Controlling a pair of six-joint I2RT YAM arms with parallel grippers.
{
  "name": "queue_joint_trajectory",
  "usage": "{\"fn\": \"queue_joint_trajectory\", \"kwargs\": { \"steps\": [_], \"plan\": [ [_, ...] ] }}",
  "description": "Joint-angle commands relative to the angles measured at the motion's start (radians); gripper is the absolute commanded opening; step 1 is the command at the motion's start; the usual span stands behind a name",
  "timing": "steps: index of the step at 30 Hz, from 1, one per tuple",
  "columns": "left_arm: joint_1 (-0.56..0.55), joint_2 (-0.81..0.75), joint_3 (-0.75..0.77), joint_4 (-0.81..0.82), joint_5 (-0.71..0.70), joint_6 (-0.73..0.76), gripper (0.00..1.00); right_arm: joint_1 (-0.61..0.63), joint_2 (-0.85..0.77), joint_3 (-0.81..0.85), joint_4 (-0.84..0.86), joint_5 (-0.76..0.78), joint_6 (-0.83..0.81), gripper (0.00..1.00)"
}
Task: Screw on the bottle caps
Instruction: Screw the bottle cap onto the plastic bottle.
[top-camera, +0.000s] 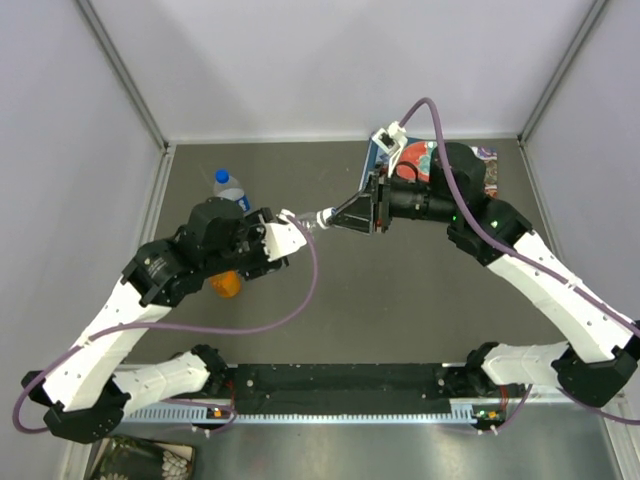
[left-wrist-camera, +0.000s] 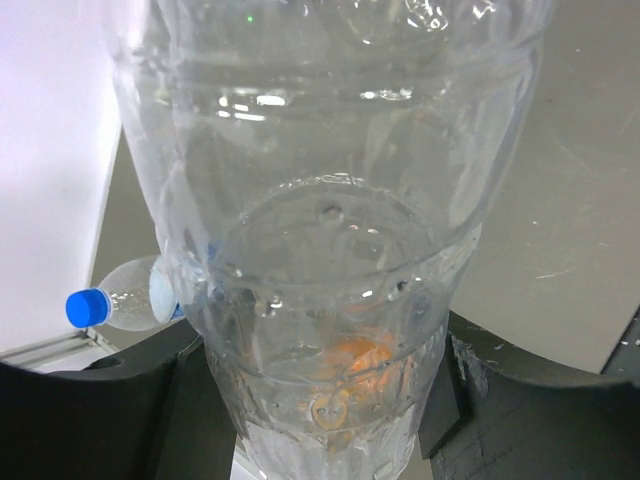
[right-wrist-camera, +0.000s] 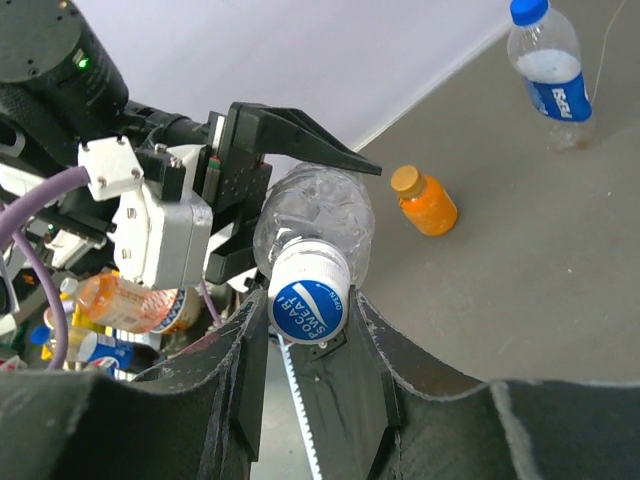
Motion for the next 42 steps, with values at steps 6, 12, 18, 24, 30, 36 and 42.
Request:
{"fn": "queue_joint_trajectory", "kwargs": {
  "steps": [6, 12, 18, 24, 30, 36, 42],
  "plan": [
    [-0.02, 0.002, -0.039, 0.229, -0.166, -0.023, 0.22, 0.065, 0.082, 0.168, -0.291, 0.152, 0.073, 0.06],
    [-0.025, -0.029, -0.091, 0.26, -0.161, -0.049, 0.22, 0.076, 0.108, 0.202, -0.268, 0.176, 0.179, 0.02],
    [-0.026, -0.038, -0.084, 0.289, -0.164, -0.103, 0.2, 0.084, 0.088, 0.108, -0.086, 0.153, 0.325, 0.03],
    [-0.026, -0.057, -0.047, 0.292, -0.089, -0.148, 0.19, 0.089, 0.081, 0.071, -0.021, 0.098, 0.356, 0.12],
    [-0.026, -0.103, -0.048, 0.28, 0.148, -0.123, 0.19, 0.089, 0.076, 0.153, -0.048, 0.058, 0.285, 0.2],
    [-0.026, -0.048, -0.059, 0.251, 0.176, -0.062, 0.17, 0.102, 0.127, 0.332, -0.284, 0.066, 0.146, 0.15],
    [-0.028, -0.031, -0.068, 0.318, 0.138, -0.071, 0.16, 0.121, 0.145, 0.355, -0.361, 0.122, 0.125, 0.14]
  ]
}}
